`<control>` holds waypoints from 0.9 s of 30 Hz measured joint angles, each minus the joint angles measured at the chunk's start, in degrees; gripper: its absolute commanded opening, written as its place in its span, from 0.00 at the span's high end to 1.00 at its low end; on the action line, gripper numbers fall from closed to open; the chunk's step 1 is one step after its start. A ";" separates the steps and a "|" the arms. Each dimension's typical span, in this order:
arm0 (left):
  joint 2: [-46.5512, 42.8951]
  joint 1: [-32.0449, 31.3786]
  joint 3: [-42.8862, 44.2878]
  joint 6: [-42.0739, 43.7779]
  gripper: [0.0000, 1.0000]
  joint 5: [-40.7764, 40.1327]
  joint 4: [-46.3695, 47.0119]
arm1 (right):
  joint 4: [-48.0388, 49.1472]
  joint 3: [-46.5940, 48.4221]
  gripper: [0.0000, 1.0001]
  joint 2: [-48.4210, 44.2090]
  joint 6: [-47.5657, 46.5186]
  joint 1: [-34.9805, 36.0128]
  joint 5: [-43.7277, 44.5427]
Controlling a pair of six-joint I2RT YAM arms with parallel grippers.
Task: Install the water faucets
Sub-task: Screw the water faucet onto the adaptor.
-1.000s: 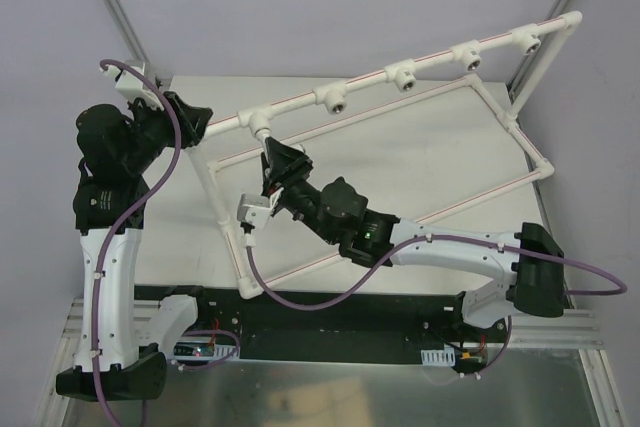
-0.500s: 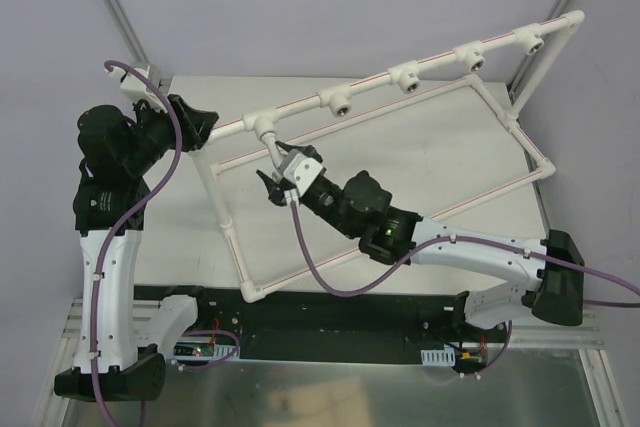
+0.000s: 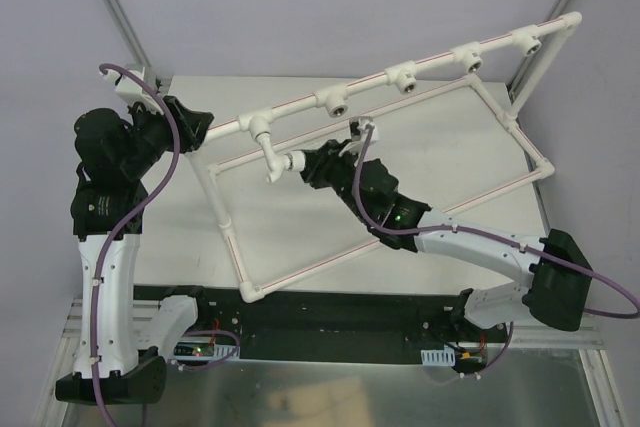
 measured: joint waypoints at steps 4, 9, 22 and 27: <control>0.00 0.00 0.00 0.00 0.58 -0.02 0.00 | -5.09 -2.75 0.55 0.33 -3.02 1.16 0.55; 0.00 0.00 0.02 0.00 0.58 -0.04 0.00 | -6.86 -3.02 0.40 -2.73 -16.06 1.49 2.21; 0.07 0.00 0.07 0.00 0.58 -0.02 -0.04 | -3.82 -10.32 0.33 -15.72 -70.51 11.02 -8.79; 0.07 0.00 0.07 0.00 0.57 -0.02 -0.04 | 0.42 -8.66 0.31 -12.44 -83.10 14.93 -10.47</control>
